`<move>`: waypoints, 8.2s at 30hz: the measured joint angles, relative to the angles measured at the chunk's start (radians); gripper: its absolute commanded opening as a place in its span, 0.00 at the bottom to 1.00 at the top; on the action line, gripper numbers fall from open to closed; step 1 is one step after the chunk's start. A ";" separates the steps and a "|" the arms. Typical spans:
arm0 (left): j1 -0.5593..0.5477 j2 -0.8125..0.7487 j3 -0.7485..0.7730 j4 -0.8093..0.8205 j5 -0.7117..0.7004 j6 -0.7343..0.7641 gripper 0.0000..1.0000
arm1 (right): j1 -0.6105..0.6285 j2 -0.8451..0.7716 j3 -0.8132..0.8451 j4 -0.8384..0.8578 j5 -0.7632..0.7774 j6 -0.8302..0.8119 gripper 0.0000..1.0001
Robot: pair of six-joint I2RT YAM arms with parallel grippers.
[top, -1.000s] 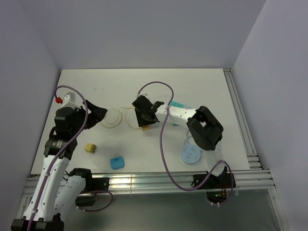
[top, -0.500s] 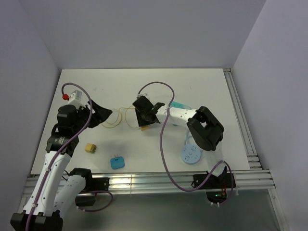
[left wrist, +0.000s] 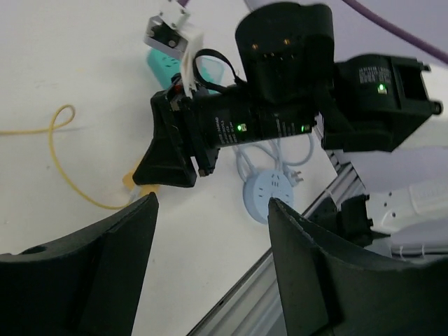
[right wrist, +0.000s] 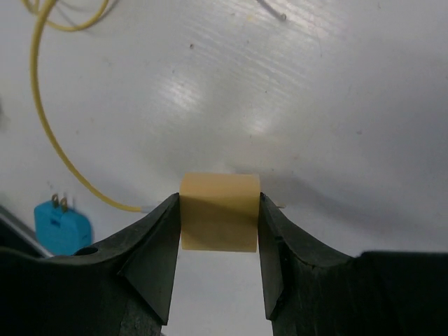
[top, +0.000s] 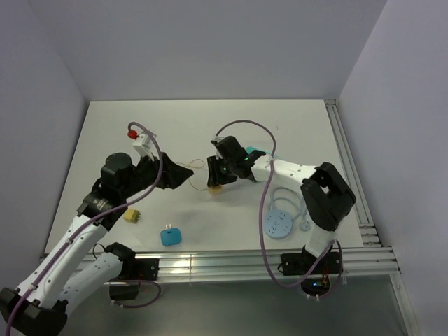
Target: Insert the plug
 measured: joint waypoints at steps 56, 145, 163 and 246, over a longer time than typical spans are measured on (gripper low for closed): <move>-0.785 0.290 -0.013 0.303 -0.578 0.677 0.71 | -0.164 -0.700 -0.354 -0.038 -0.394 0.146 0.00; -0.133 0.992 0.745 -0.014 -0.121 1.095 0.00 | -0.738 -0.049 -0.122 -0.018 -0.214 0.088 0.73; -0.148 1.189 0.863 0.014 0.076 1.061 0.00 | -0.744 0.032 -0.101 0.093 -0.314 0.072 0.05; -0.289 1.529 1.176 -0.102 -0.151 0.974 0.00 | -0.674 0.133 0.114 -0.091 -0.227 -0.006 0.00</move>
